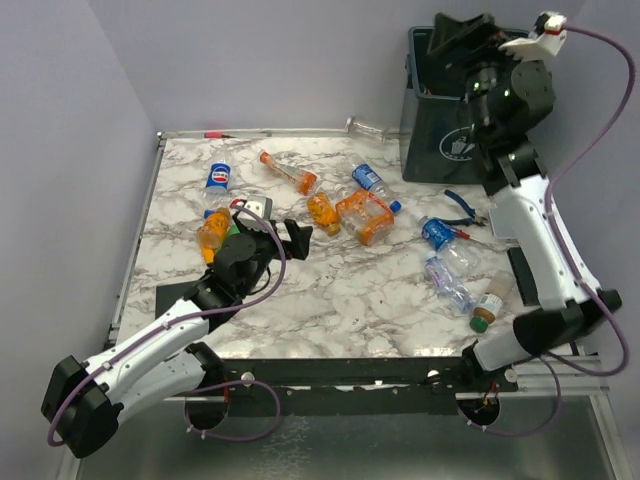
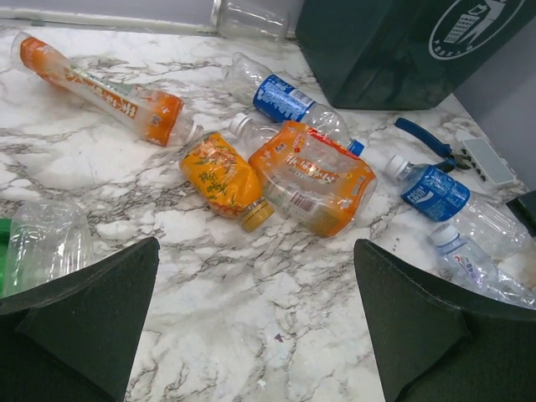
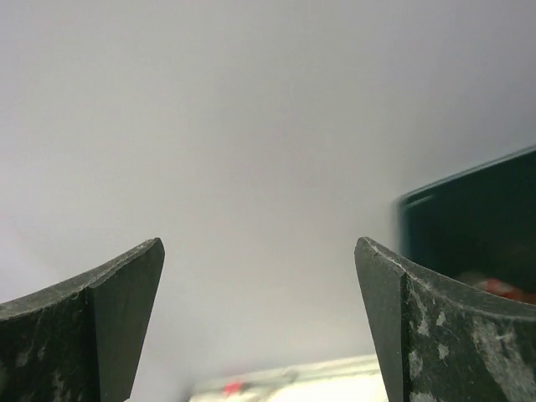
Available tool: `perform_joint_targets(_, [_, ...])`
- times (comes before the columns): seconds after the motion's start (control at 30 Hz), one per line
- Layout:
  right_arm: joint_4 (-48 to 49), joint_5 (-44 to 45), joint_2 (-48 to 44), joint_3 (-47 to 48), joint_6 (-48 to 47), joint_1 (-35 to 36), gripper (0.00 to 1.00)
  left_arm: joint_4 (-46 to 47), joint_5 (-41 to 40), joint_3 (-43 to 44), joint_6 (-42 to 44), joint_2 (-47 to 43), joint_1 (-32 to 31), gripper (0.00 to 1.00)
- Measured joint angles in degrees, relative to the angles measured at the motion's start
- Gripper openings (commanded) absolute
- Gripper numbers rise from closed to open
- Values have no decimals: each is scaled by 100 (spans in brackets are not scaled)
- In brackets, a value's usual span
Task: Put the plastic bottles in the bin
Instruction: Pick up the plastic bottle at the center of the board.
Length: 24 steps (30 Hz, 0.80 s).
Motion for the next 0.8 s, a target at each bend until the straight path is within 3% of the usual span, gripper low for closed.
perform_joint_targets(0.13, [315,-254,-1285,-1309,-424,1375,100,-98,-308,28,-52,-4,0,99])
perform_joint_targets(0.23, [245,-299,-2004,-2251,-522,1873,100,-164,-566,31,-92,-33,0,99])
perform_joint_targets(0.5, [-1045,87,-2889,-4822,68,1930,100,-393,-820,151,-111,35,0,99])
perform_joint_targets(0.8, [-3088,966,-3178,-6006,1423,1617,100,-584,-914,273,-85,278,0,99])
